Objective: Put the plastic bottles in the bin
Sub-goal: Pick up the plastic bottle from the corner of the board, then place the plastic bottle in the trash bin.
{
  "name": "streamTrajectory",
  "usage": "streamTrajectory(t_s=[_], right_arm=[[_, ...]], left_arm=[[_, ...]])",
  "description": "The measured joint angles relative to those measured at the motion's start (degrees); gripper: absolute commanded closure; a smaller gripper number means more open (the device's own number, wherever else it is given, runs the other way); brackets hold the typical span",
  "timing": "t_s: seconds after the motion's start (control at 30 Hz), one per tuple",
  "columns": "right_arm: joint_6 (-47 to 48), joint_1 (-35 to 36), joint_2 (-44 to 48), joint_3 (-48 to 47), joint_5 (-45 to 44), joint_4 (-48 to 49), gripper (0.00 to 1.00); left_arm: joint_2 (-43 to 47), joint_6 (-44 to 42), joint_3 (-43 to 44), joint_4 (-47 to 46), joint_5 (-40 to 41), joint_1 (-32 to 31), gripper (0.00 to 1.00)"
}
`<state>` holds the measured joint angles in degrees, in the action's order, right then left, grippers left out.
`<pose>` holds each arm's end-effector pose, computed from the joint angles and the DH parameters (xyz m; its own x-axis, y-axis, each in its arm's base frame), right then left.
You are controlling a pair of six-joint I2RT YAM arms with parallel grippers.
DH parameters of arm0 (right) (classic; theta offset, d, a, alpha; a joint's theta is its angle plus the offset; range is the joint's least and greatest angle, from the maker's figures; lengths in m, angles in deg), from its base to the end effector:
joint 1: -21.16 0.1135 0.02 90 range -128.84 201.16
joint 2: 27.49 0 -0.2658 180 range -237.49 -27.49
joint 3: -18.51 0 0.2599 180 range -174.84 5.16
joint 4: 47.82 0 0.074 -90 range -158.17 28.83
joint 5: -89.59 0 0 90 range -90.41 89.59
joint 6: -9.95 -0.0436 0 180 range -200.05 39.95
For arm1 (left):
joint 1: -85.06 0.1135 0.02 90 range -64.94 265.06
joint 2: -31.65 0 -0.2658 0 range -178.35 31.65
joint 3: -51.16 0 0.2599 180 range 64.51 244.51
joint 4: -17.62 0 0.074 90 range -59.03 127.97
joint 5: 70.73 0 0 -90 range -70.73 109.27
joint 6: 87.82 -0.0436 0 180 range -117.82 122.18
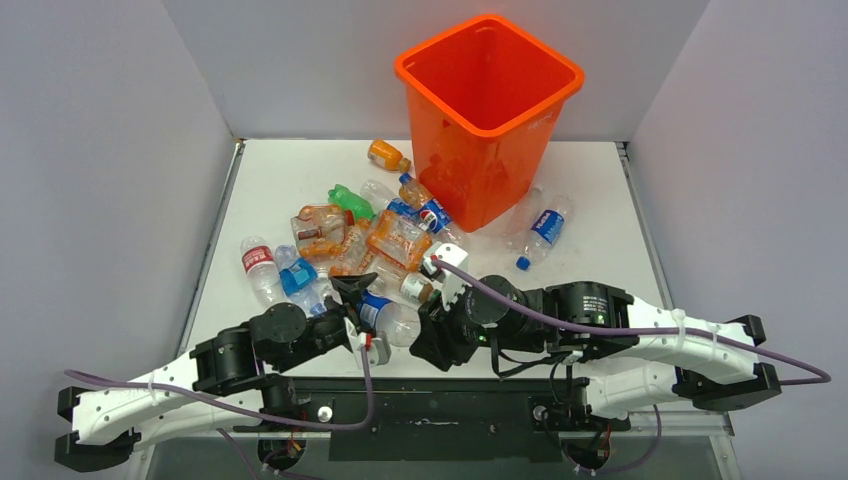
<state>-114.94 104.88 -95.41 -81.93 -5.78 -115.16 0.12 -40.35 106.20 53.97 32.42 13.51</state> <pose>0.0298 0.2338 0.4325 -0.6125 -0.3596 -0.7040 -0.7691 0.4766 0.4258 0.0554 -0.1347 0.3303 0.5251 0.5059 -0.6843 0.6765 0.2397 0.6963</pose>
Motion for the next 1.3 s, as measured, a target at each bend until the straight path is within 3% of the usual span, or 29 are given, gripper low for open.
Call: streamTrajectory(t_s=[0.07, 0.17, 0.23, 0.33, 0.4, 0.47, 0.53, 0.6, 0.67, 0.8, 0.97, 1.13, 1.3], right_arm=[[0.17, -0.02, 0.0, 0.0, 0.09, 0.24, 0.79], [0.39, -0.39, 0.0, 0.0, -0.39, 0.96, 0.47], [0.98, -0.39, 0.09, 0.0, -0.2, 2.03, 0.33], [2.69, 0.0, 0.61, 0.0, -0.13, 5.62, 0.24], [4.22, 0.04, 1.92, 0.83, -1.27, 9.05, 0.2], [5.53, 0.13, 4.26, 2.93, -3.34, 12.59, 0.15], [7.48, 0.13, 8.92, 8.02, -6.49, 18.73, 0.03], [9.29, 0.13, 14.19, 14.01, -8.87, 25.38, 0.0], [11.04, 0.13, 18.58, 19.65, -10.43, 31.87, 0.07], [14.78, 0.13, 24.11, 28.06, -12.41, 44.81, 0.1], [19.61, 0.2, 21.88, 29.07, -14.6, 55.43, 0.1], [26.08, 0.33, 18.95, 34.07, -17.4, 67.14, 0.1], [30.05, 0.33, 12.11, 33.05, -20.37, 71.12, 0.07]], left_arm=[[-0.44, -0.11, -0.46, -0.37, 0.61, 0.02, 0.45], [-0.31, -0.17, -1.73, -1.25, 0.5, 0.0, 0.55], [0.33, 0.9, -2.69, -2.14, 0.0, -0.11, 0.64], [1.55, 3.41, -3.58, -3.28, -1.05, -0.04, 0.78], [2.45, 6.01, -3.74, -4.07, -2.38, -0.04, 0.96], [2.86, 9.77, -3.74, -5.64, -3.63, -0.04, 1.0], [2.75, 14.56, -3.74, -7.45, -4.72, -0.04, 1.0], [2.36, 19.89, -3.78, -9.55, -5.44, -0.04, 1.0], [1.68, 25.88, -3.87, -12.5, -5.81, 0.04, 1.0], [-0.72, 37.44, -3.41, -17.68, -6.45, 1.88, 1.0], [-6.1, 51.12, 0.37, -22.18, -15.26, 14.14, 1.0], [-10.82, 68.13, -4.09, -38.01, -32.11, 29.73, 1.0], [-13.14, 74.71, -9.22, -42.73, -40.0, 32.39, 1.0]])
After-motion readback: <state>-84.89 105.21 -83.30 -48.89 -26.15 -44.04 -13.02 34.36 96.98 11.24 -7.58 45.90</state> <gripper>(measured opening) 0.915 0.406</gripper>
